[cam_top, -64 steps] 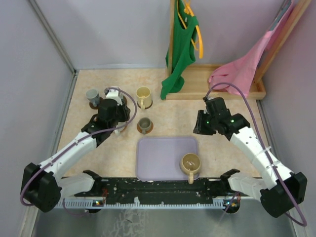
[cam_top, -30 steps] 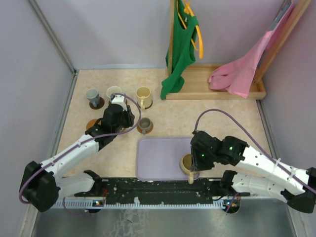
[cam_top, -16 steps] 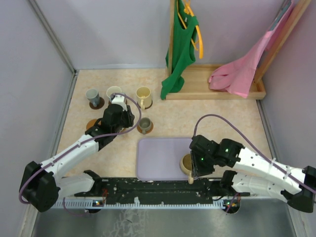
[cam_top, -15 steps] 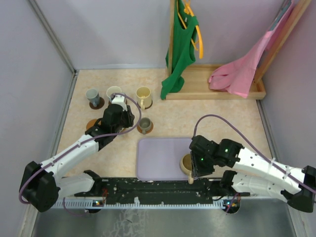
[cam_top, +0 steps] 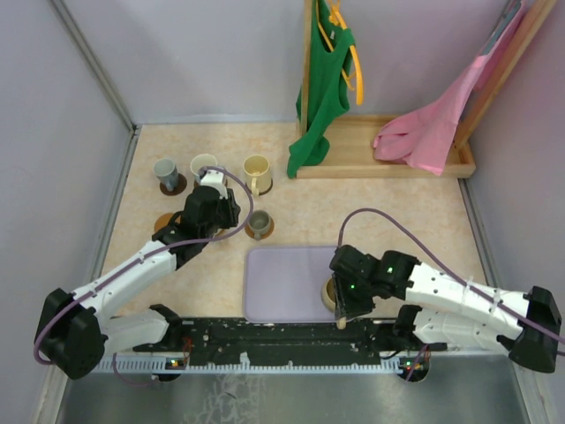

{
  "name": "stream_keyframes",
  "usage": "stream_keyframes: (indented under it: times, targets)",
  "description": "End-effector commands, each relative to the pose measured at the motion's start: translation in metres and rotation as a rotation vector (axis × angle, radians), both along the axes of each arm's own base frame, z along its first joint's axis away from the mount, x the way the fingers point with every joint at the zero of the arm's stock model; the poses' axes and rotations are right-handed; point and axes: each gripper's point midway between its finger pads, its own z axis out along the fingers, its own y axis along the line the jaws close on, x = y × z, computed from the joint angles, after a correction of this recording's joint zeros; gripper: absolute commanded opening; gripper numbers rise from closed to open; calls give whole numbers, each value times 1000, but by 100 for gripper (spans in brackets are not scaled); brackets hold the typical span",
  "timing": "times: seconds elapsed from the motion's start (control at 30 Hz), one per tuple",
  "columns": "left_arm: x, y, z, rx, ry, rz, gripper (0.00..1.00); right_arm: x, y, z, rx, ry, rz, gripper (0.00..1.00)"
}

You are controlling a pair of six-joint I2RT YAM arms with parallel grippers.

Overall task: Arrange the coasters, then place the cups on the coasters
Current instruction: Move the cup to the tray.

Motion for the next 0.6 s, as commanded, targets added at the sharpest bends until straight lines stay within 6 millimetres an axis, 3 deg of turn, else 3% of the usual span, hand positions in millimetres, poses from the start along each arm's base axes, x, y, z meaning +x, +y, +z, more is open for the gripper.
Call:
stream_keyframes:
  times: [0.0, 0.33, 0.4, 0.47, 0.57]
  targets:
    - [-4, -3, 1, 9, -5, -28, 39, 5, 11, -1, 35, -22, -4, 36]
    - [-4, -2, 5, 11, -9, -31, 39, 6, 15, -13, 20, -29, 1, 30]
    - [-5, -2, 5, 7, -8, -28, 39, 6, 14, -14, 17, -32, 1, 25]
    - [-6, -1, 4, 7, -5, -27, 39, 7, 15, -15, 16, -37, 2, 14]
    - [-7, -1, 4, 3, -3, -26, 40, 10, 15, -14, 8, -50, -2, 9]
